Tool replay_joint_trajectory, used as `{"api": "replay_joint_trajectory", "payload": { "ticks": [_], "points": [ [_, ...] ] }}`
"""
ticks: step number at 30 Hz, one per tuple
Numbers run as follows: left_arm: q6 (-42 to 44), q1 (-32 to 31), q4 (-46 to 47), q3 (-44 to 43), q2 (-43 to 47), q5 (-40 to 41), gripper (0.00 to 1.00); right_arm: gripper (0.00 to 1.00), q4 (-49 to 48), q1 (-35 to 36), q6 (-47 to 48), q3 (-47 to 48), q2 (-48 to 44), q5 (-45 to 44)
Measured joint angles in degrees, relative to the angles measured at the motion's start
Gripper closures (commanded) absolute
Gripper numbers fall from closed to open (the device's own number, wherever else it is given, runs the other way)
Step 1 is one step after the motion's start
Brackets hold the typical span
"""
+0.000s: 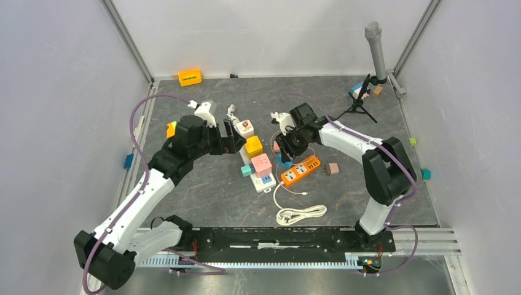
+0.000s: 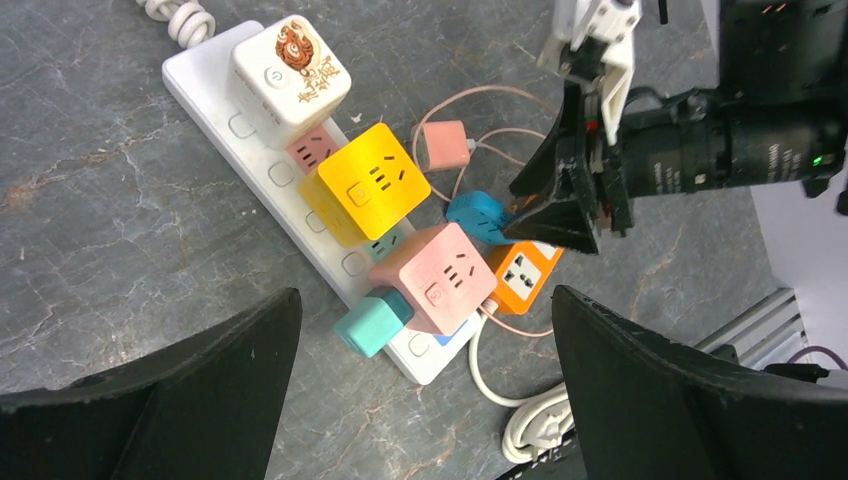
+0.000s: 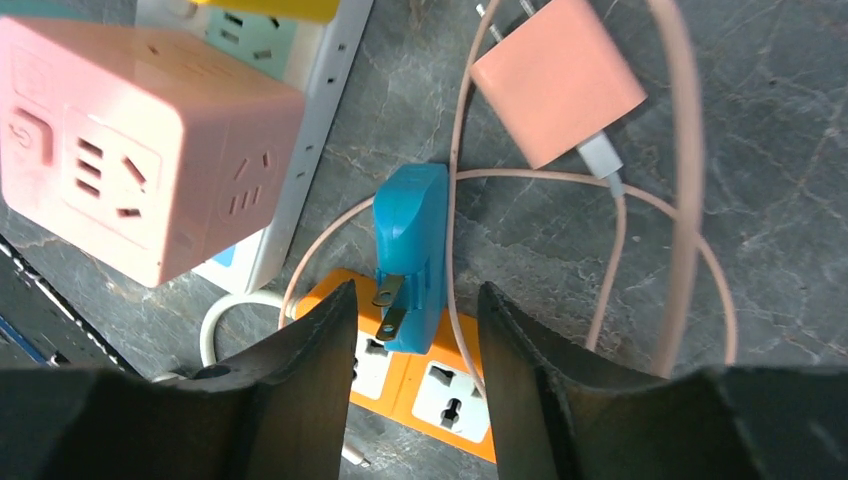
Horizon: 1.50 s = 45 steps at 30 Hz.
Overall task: Insert the plug
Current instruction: Pick up the plug from the center of the board.
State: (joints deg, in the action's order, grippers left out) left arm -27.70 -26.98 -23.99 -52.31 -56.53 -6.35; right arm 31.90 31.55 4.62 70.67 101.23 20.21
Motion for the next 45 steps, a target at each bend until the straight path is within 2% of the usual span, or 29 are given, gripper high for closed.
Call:
{"api": "replay_joint_trajectory", "payload": {
  "ticks": [2,3,7,13,20,27,32,39,45],
  "points": [
    [-0.26,0.20,0.00,-0.46,0.00,0.00,0.00,0.58,-0.22,0.24,0.28,-0.98,0.00,0.42],
    [-0.31,0.26,0.00,-0.63,0.02,0.00,0.00,0.65,-0.28,0.31,0.31,-1.66,0.00,0.79],
    [-0.35,0.39,-0.04,-1.31,0.22,0.04,0.00,0.99,-1.22,0.63,0.00,-3.08,0.07,1.99],
    [-1.11,1.05,-0.13,-1.73,1.16,0.00,0.00,1.00,-1.18,0.72,-0.42,-2.58,0.09,1.68],
    [-4.35,1.79,0.37,-1.86,1.20,-2.69,0.00,1.00,4.00,0.70,-1.55,4.61,-2.84,2.71],
    [-10.36,2.56,7.89,0.83,1.31,-9.66,0.01,1.00,5.27,0.20,-2.95,7.54,-14.25,14.47],
    [-14.82,3.56,16.98,7.41,3.45,-16.55,0.05,1.00,4.00,0.15,-7.08,7.41,-15.96,25.09],
    [-22.27,4.79,33.46,15.39,6.60,-24.11,0.08,1.00,-5.81,-0.46,-18.88,4.59,-16.63,33.68],
    [-28.98,4.79,46.80,19.85,7.02,-27.45,0.14,1.00,-24.72,-0.55,-35.87,-4.46,-20.46,37.88]
  ]
}}
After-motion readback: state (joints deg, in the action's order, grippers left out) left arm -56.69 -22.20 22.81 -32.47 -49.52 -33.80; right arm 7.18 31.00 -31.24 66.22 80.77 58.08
